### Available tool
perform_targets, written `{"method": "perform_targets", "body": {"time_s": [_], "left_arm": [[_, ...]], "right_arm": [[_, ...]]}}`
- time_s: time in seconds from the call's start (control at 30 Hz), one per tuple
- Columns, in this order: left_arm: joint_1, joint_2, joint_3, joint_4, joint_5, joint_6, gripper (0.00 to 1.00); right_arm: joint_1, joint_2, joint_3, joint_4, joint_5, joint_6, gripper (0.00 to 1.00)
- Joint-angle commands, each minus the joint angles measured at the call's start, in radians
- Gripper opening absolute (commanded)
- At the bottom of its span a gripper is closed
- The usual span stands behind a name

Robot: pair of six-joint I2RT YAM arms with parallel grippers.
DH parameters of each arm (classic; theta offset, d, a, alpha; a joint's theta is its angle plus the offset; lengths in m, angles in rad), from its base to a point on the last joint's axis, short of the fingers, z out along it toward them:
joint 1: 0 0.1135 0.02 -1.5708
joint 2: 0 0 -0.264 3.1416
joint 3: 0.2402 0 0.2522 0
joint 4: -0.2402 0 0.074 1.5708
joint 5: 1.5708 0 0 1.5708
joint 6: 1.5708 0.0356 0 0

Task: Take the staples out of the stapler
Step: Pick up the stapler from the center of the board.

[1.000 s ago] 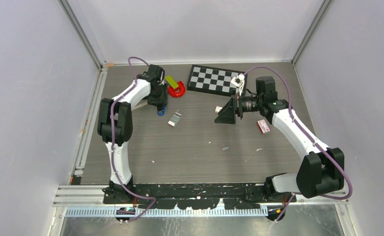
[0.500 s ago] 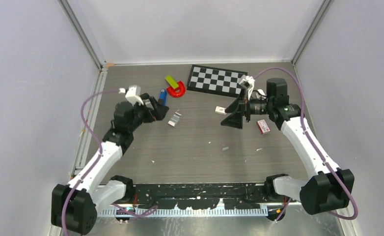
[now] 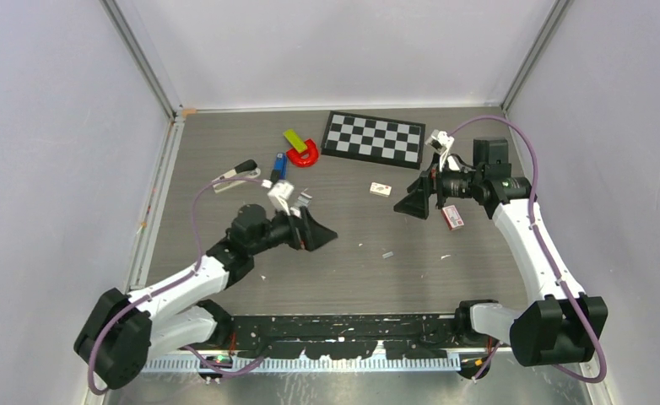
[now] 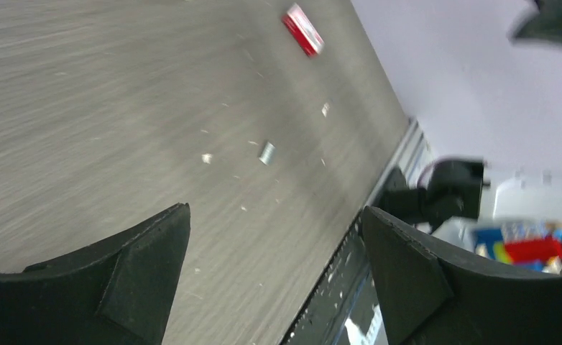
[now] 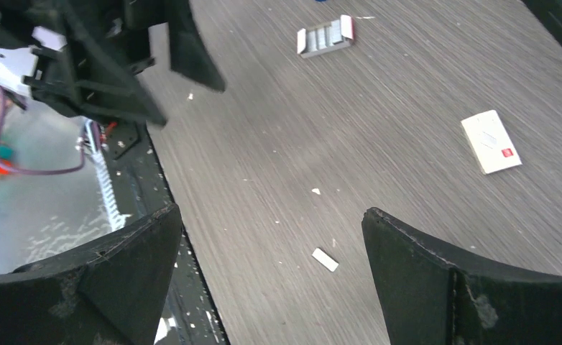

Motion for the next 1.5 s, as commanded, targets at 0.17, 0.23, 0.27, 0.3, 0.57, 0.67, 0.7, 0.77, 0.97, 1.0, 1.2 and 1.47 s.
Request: {"method": "perform_targets", "body": {"time_s": [0.17, 0.23, 0.27, 0.3, 0.57, 0.67, 0.7, 0.77, 0.97, 1.0, 1.2, 1.47], "left_arm": [[-0.217, 0.071, 0.086, 0.011, -0.108, 0.265, 0.91], [-0.219, 0.094, 0.129, -0.05, -0.128, 0.284, 0.91], [-0.218, 0.095, 0.162, -0.104, -0.153, 0.317, 0.91], [-0.217, 0.093, 0.2, -0.176, -0.195, 0.385, 0.92], [-0.11, 0.221, 0.643, -0.718, -0.322, 0.833, 0.99], [0.052, 0.284, 0.74, -0.758, -0.232, 0.899, 0.99], [0.114, 0.311, 0.758, -0.757, -0.161, 0.942, 0.97], [0.22, 0.385, 0.826, -0.82, -0.083, 1.063, 0.95], [0.387, 0.558, 0.907, -0.809, -0.049, 1.149, 0.92], [0.403, 0.579, 0.894, -0.774, -0.046, 1.148, 0.92], [0.509, 0.744, 0.951, -0.749, -0.053, 1.17, 0.83], [0.584, 0.748, 0.939, -0.607, -0.135, 0.999, 0.84]], "right_arm": [[-0.004, -0.007, 0.051, -0.085, 0.075, -0.118, 1.0], [-0.005, -0.004, 0.05, -0.086, 0.072, -0.118, 1.0], [-0.006, -0.003, 0.05, -0.085, 0.068, -0.117, 1.0], [-0.006, -0.003, 0.05, -0.085, 0.066, -0.118, 1.0], [-0.007, -0.007, 0.05, -0.096, 0.055, -0.135, 1.0], [-0.008, -0.003, 0.05, -0.098, 0.041, -0.133, 1.0], [-0.008, -0.003, 0.048, -0.099, 0.034, -0.133, 0.99], [-0.008, -0.006, 0.048, -0.099, 0.023, -0.133, 0.99], [-0.007, -0.011, 0.044, -0.094, 0.018, -0.135, 1.0], [-0.008, -0.008, 0.044, -0.095, 0.017, -0.134, 0.99], [-0.008, 0.001, 0.044, -0.098, 0.006, -0.136, 0.99], [-0.006, 0.035, 0.049, -0.122, -0.005, -0.161, 1.0]]}}
